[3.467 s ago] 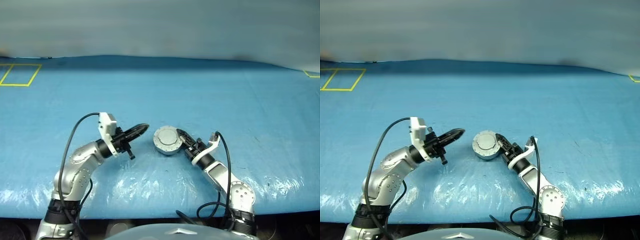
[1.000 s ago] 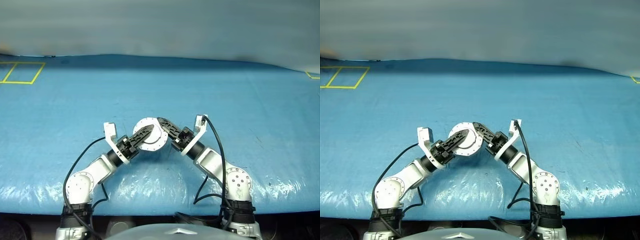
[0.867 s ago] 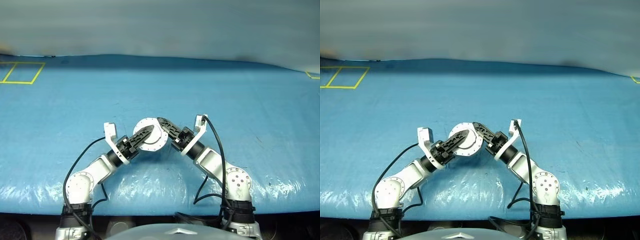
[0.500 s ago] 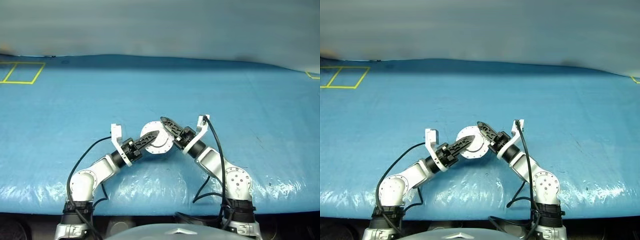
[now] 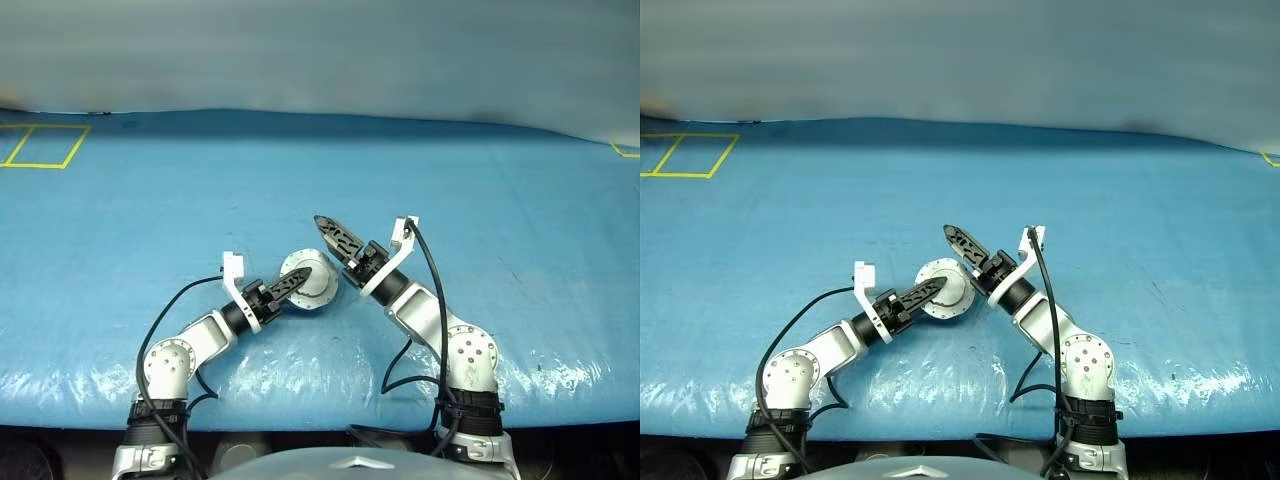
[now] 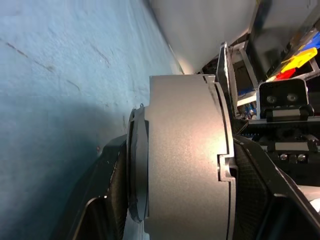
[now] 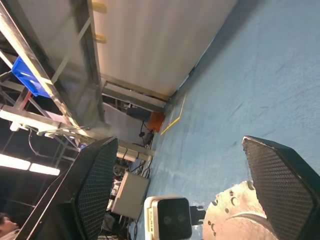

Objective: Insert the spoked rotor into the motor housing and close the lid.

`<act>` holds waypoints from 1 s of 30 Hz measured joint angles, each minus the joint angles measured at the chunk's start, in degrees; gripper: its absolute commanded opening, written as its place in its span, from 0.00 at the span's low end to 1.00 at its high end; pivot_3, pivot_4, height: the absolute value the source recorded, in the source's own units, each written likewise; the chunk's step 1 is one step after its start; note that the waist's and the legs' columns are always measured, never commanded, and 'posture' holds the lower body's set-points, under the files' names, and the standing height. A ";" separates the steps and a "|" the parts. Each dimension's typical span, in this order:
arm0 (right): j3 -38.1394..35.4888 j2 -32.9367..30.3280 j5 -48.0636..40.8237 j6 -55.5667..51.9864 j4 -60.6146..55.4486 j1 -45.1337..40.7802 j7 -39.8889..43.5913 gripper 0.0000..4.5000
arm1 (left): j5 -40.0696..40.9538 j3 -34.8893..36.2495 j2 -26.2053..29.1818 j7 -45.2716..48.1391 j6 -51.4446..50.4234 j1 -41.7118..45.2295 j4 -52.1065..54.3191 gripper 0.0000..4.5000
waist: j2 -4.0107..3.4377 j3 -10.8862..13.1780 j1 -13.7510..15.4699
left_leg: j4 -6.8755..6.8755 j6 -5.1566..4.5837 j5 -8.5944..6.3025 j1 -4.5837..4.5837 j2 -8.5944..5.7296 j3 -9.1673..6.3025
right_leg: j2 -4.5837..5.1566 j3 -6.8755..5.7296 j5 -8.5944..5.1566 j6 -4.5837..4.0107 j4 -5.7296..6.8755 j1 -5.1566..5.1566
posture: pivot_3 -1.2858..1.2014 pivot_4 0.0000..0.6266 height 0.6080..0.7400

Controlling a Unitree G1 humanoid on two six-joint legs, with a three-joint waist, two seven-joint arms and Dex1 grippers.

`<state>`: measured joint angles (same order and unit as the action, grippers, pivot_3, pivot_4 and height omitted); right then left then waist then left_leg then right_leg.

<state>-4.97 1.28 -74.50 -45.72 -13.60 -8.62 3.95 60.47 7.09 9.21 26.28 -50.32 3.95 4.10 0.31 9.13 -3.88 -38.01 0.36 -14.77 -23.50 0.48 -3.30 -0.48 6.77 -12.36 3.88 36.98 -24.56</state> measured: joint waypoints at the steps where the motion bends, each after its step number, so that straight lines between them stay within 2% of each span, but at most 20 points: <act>1: 0.00 0.03 0.12 0.06 0.01 0.00 -0.21 0.93 | -0.29 0.41 -0.05 0.00 0.28 0.15 0.00 0.61 | 0.00 0.00 0.00 | 0.00 0.00 0.00 0.00 0.00 0.00 | 0.00 0.00 0.00 0.00 0.00 0.00 | 0.52 0.24 1.00; 7: -0.14 -0.10 2.49 1.16 -0.02 -0.04 -0.66 0.93 | -1.53 5.93 -1.66 -2.92 6.42 2.82 0.00 0.61 | 0.01 0.00 -0.02 | -0.03 0.02 0.01 0.00 0.01 0.01 | -0.01 0.00 0.04 0.00 0.00 0.00 | 0.52 0.24 1.00; 15: 2.88 -6.48 21.43 7.80 -0.66 2.07 -0.12 0.93 | -6.46 14.78 -1.68 -10.11 15.97 4.93 -0.01 0.61 | 0.06 -0.03 0.29 | -0.02 0.03 0.02 -0.07 -0.08 -0.01 | 0.06 0.02 0.07 0.02 -0.05 -0.02 | 0.52 0.24 1.00; 21: 2.87 -6.97 26.89 8.80 -0.66 4.00 -0.08 0.93 | -10.91 17.22 -1.10 -13.33 19.74 3.75 -1.93 0.61 | 0.08 -0.04 0.30 | -0.04 0.06 0.04 -0.03 -0.04 0.00 | 0.02 0.01 0.08 0.04 -0.04 0.00 | 0.52 0.24 1.00; 24: 2.96 -6.23 27.94 8.88 -0.65 4.46 -0.02 0.94 | -11.99 18.13 -1.08 -14.04 20.34 3.18 -3.20 0.74 | 0.11 -0.05 0.29 | -0.07 0.06 0.04 -0.04 -0.03 -0.01 | 0.01 0.01 0.09 0.05 -0.02 0.01 | 0.52 0.24 1.00; 27: 4.06 -6.04 29.83 8.86 -0.64 4.38 0.62 0.94 | -12.66 17.99 -0.38 -13.48 20.59 2.90 -3.40 0.97 | 0.17 -0.09 0.28 | -0.09 0.07 0.05 -0.01 -0.04 0.01 | 0.01 0.02 0.10 0.07 -0.03 0.04 | 0.52 0.24 1.00; 30: 5.19 -5.55 31.35 8.80 -0.62 4.17 1.29 0.94 | -14.38 17.67 0.70 -14.45 20.32 2.70 -3.87 0.99 | 0.17 -0.10 0.28 | -0.08 0.07 0.05 0.01 -0.04 0.00 | 0.01 0.02 0.10 0.07 -0.01 0.04 | 0.52 0.24 1.00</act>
<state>0.22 -4.27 -43.15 -36.93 -14.22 -4.45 5.24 46.08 24.76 9.91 11.83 -30.00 6.65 0.24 0.48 9.03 -3.60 -38.09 0.43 -14.72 -23.49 0.44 -3.29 -0.47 6.79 -12.26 3.96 36.97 -24.52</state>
